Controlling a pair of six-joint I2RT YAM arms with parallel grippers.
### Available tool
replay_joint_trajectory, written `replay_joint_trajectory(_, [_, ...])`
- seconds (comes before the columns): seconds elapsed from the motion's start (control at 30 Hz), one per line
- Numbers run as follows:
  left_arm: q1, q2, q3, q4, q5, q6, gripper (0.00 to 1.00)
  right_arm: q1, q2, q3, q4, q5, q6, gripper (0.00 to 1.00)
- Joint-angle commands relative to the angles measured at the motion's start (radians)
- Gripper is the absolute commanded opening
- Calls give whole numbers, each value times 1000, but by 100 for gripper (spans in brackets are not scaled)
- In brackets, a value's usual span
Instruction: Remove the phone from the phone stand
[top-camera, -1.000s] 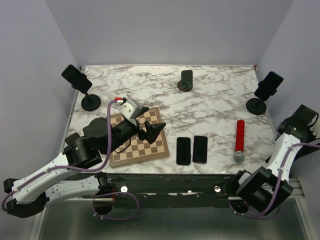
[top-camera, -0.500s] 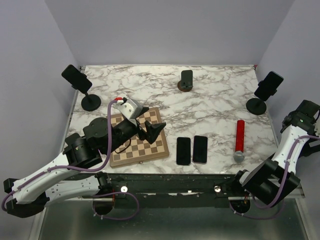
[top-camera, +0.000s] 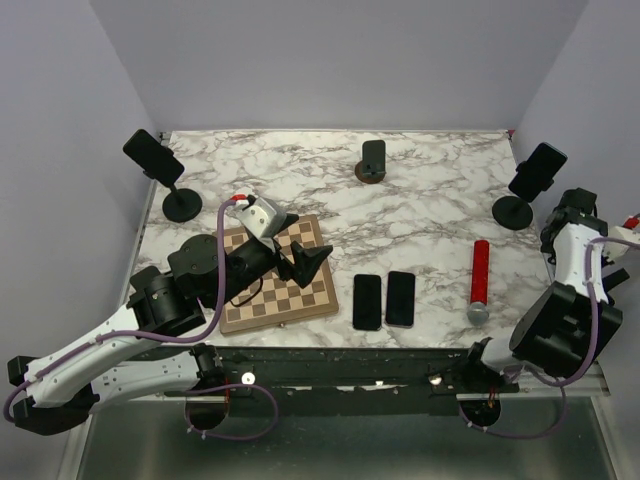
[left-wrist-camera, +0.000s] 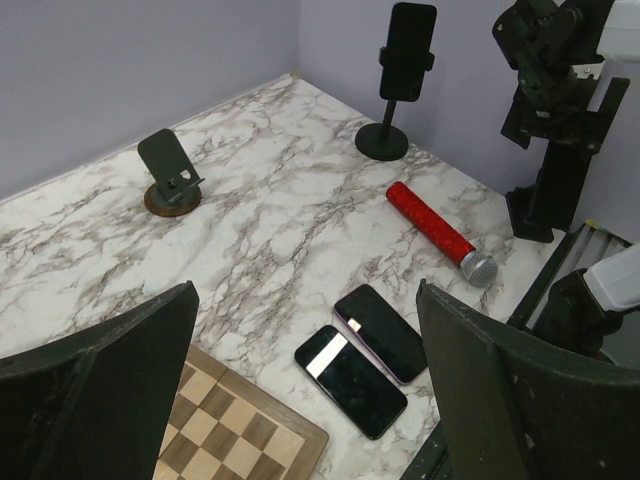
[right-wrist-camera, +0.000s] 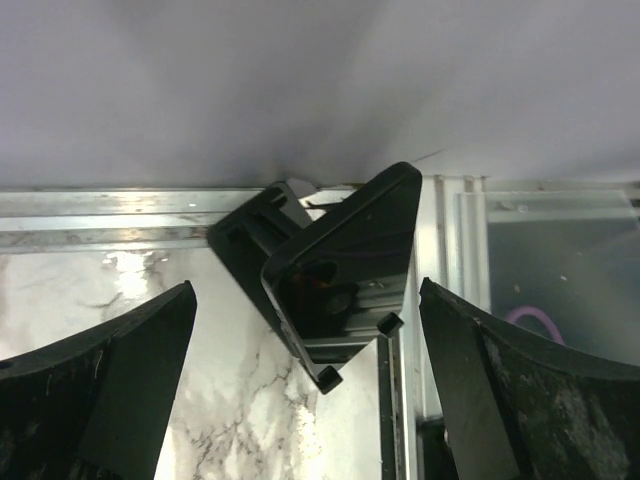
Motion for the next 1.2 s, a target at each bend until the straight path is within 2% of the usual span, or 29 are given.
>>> replay_joint_trajectory(0.0, [-4, -5, 5, -1, -2, 12, 98, 17, 101, 57, -212, 159, 227, 100])
replay_joint_trajectory(0.17, [-4, -7, 5, -1, 1, 13, 99, 40, 145, 82, -334, 220, 358, 100])
replay_joint_trajectory(0.33, [-6, -17, 8, -3, 2, 14, 99, 45, 132, 74, -312, 255, 345, 98])
replay_joint_trajectory(0.73, [-5, -22, 5, -1, 1, 18, 99, 74, 238, 143, -401, 320, 454, 84])
replay_joint_trajectory(0.93, [-6, -22, 5, 0, -3, 23, 99, 83, 308, 171, -459, 365, 518, 81])
replay_joint_trajectory(1.17, [-6, -19, 5, 0, -7, 27, 99, 83, 360, 160, -512, 395, 606, 70])
